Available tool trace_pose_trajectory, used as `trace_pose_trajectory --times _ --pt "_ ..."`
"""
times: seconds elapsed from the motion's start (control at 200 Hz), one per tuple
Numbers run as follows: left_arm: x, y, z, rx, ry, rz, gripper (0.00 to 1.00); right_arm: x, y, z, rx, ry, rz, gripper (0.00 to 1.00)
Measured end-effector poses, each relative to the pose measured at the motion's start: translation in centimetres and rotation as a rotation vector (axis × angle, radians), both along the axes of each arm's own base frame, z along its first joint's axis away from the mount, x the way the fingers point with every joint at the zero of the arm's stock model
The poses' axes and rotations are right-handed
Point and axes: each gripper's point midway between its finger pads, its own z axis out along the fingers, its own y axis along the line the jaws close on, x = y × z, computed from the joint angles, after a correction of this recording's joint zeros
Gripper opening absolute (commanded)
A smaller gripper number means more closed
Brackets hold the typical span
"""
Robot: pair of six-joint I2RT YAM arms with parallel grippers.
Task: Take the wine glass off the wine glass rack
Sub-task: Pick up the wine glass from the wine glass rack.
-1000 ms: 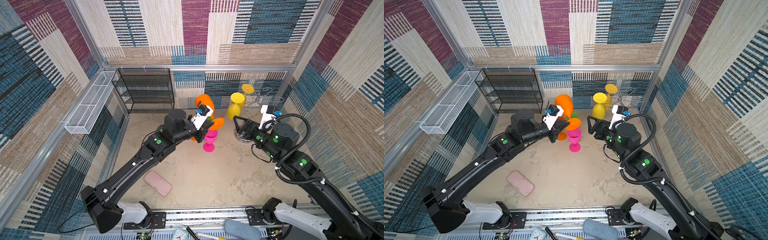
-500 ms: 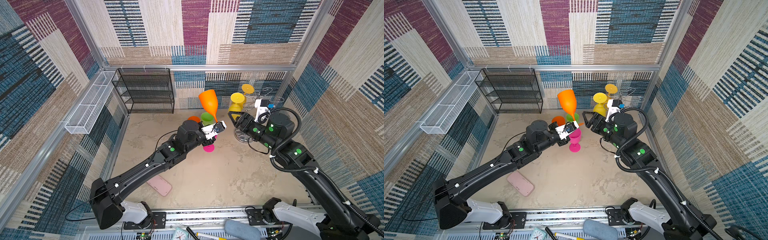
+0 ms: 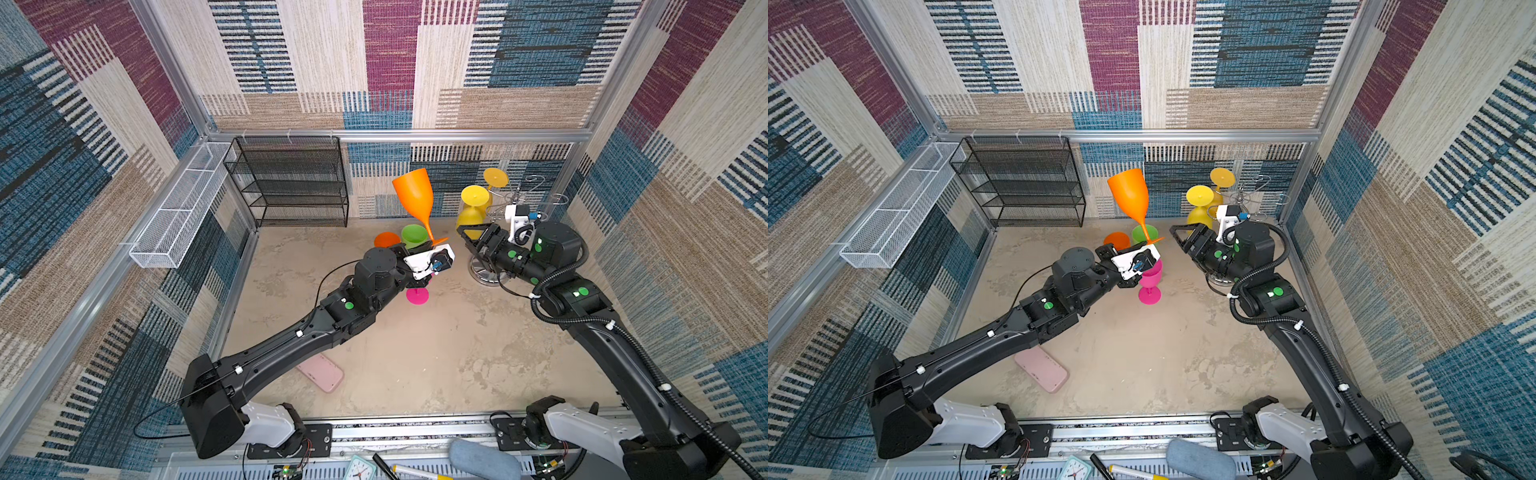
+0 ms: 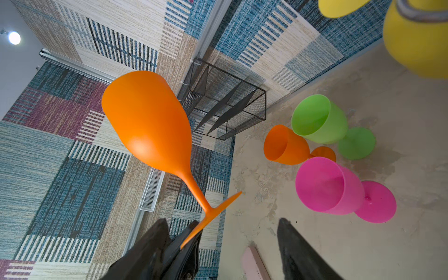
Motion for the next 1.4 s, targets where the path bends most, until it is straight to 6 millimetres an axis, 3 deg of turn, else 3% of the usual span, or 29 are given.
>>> trace_pose_trajectory --times 0.17,0.411,0.921,1.147,1.397 --pt "0.3 -0.9 -1.1 0.079 -0.063 0.014 0.0 0.1 0.4 0.1 0.04 0.012 0.021 0.73" --pt "0.6 -2.1 -2.0 0.168 -0.186 0.04 0.0 0.4 0.7 -1.3 0.072 0.063 0.033 0.68" --pt "1.3 -3.7 -1.3 0.179 -0.468 0.131 0.0 0.4 0.9 -3.1 0.122 0.125 0.034 0.51" --pt "0.9 -3.7 -0.2 0.14 -0.513 0.144 0.0 0.6 0.7 -2.7 0.142 0.115 0.026 0.47" --pt "0.5 -3.8 -0.6 0.144 -0.523 0.137 0.0 0.5 0.5 -2.6 0.156 0.109 0.02 0.32"
